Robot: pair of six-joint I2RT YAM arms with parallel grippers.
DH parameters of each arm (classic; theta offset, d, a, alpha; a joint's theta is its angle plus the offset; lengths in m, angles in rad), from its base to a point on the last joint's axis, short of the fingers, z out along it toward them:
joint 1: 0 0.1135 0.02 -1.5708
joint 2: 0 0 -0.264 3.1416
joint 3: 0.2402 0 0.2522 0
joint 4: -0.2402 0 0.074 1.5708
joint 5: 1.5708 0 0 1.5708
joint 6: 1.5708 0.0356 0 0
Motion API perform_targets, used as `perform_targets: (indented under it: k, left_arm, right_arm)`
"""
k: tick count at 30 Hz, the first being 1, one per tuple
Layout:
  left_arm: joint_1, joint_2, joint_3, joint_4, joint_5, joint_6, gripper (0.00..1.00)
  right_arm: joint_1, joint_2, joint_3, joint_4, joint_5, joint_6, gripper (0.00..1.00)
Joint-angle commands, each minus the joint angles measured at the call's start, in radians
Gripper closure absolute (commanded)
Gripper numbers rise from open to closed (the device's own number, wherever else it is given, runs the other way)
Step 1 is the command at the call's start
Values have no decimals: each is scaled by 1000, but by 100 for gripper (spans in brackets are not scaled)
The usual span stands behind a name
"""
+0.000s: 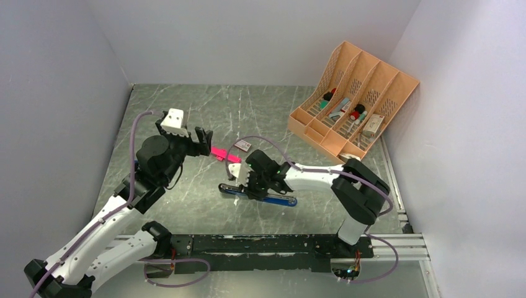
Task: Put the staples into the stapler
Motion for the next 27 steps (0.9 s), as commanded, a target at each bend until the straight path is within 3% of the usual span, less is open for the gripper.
perform_targets:
  k: [1, 8, 19, 27]
  left_arm:
    - [15, -19, -12, -3, -43, -24, 11]
    - [26, -27, -8, -19, -72, -41, 12]
    - [37, -34, -12, -17, -68, -45, 12]
    - [46, -27, -10, -23, -70, -46, 12]
  right_arm:
    - [32, 88, 100, 128, 62, 108, 91]
    - [51, 246, 269, 254, 178, 206, 92]
    - [34, 537, 613, 181, 286, 259, 87]
    - [19, 552, 680, 164, 264, 234, 54]
